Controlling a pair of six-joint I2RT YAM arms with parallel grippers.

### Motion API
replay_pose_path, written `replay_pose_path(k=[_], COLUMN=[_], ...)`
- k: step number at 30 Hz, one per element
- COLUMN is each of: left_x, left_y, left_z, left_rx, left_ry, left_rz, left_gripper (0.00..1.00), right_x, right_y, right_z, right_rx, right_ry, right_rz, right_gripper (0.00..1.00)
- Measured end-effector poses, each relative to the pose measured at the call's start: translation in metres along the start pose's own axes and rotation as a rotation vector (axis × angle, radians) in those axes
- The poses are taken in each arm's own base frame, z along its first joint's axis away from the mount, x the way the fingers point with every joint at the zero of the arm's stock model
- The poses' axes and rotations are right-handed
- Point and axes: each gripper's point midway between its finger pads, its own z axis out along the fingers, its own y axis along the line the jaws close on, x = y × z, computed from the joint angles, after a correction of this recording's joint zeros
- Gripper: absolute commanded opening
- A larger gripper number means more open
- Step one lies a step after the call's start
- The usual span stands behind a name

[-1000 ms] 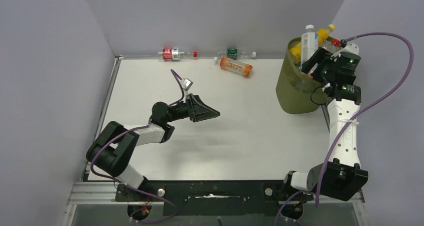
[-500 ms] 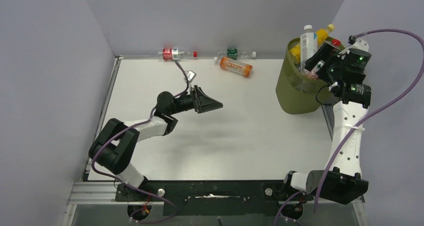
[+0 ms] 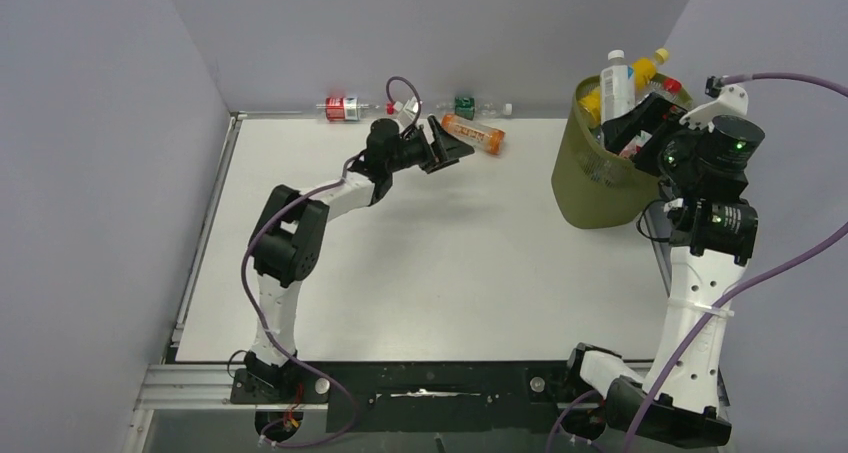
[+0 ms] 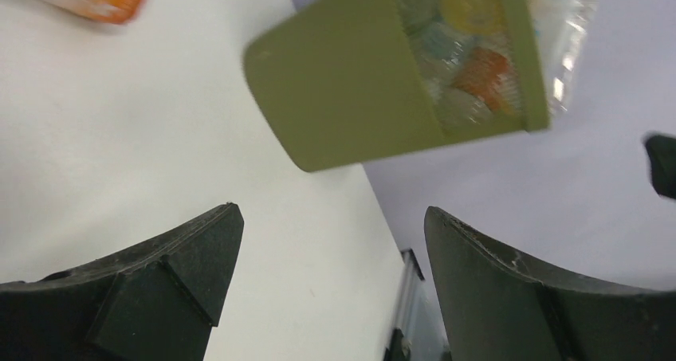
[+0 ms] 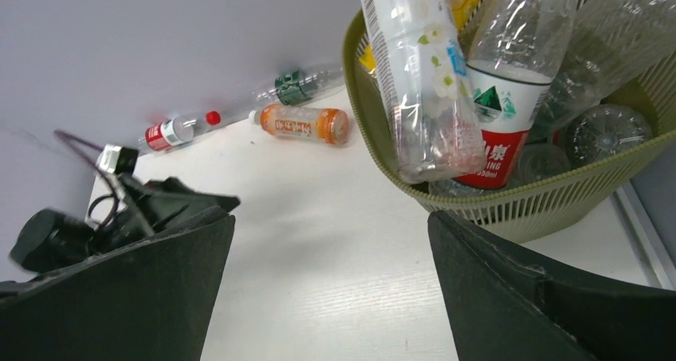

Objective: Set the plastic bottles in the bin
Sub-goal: Place the plastic bottle in the trash bin.

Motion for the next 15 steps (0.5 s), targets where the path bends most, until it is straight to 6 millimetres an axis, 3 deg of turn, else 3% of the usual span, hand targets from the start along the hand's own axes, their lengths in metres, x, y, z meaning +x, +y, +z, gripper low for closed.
replay_pose_path(k=[9, 15], left_x=[-0.051, -0.081], left_y=[0.105, 0.148], left_z=[0.056, 0.063], left_rx=[-0.293, -0.492], left_ry=[-0.103, -0.174], left_rz=[0.069, 0.152], left_gripper=[0.85, 0.9], right_x=[0.038, 0.057], right_y=[0.023, 0.041], right_z=[-0.002, -0.002], right_rx=[-0.08, -0.134], right_ry=[0.105, 0.161], right_rz=[-0.001, -0.014], right_gripper=[0.98, 0.98])
